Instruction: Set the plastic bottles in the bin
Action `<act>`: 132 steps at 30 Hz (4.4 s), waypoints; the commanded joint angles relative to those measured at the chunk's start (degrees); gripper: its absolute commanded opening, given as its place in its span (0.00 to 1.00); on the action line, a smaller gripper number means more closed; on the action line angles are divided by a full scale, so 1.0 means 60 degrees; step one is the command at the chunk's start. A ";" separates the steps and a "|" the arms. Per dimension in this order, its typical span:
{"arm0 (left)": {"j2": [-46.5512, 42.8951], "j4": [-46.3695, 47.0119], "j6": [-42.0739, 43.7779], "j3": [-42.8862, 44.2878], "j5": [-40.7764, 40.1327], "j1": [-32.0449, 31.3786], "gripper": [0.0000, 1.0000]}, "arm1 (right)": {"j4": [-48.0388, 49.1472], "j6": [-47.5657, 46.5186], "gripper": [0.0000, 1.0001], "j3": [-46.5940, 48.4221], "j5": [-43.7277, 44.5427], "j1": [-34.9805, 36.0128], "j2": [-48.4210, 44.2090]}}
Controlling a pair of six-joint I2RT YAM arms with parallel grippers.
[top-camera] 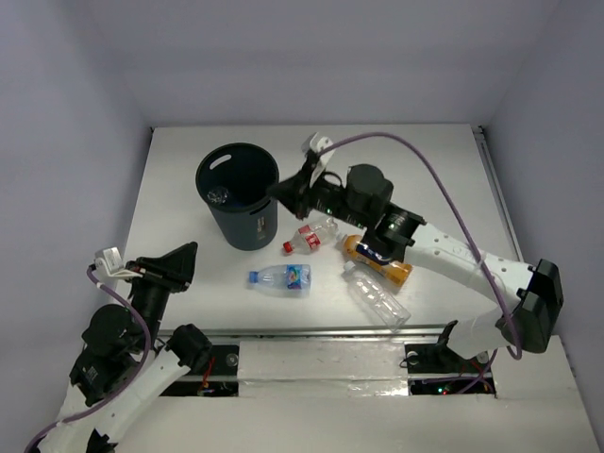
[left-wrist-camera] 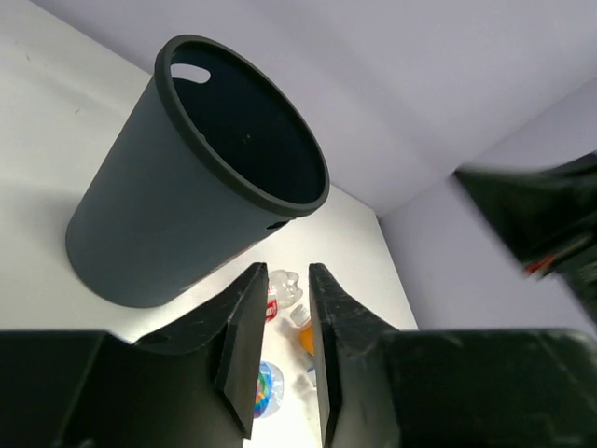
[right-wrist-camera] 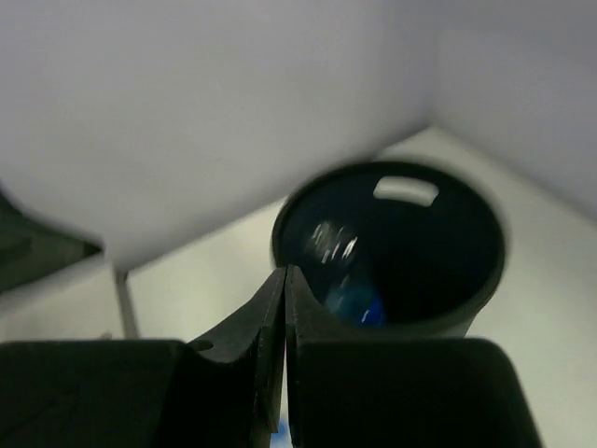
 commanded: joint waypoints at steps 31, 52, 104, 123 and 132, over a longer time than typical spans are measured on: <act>0.1603 0.1932 -0.0243 -0.0828 0.1469 -0.0033 0.21 | -0.1423 0.0370 0.85 -0.3148 0.0585 0.1714 0.3103; 0.1865 0.1931 -0.0258 -0.0886 0.1849 -0.0033 0.46 | -0.2695 0.0738 0.49 -0.3503 0.3570 0.2155 -0.2256; 1.2936 0.8173 -0.4198 -0.0963 0.0530 -0.5878 0.71 | -0.0955 0.0560 0.20 0.1265 0.2314 -0.0204 -0.0097; 1.5972 0.7469 -0.4595 0.1441 0.1087 -0.5262 0.87 | -0.1042 0.1469 0.84 -0.3353 0.1817 -0.0204 -0.4250; 1.6192 0.7527 -0.4535 0.1574 0.1088 -0.5161 0.88 | -0.0528 0.1909 0.85 -0.4496 0.0937 -0.0204 -0.4353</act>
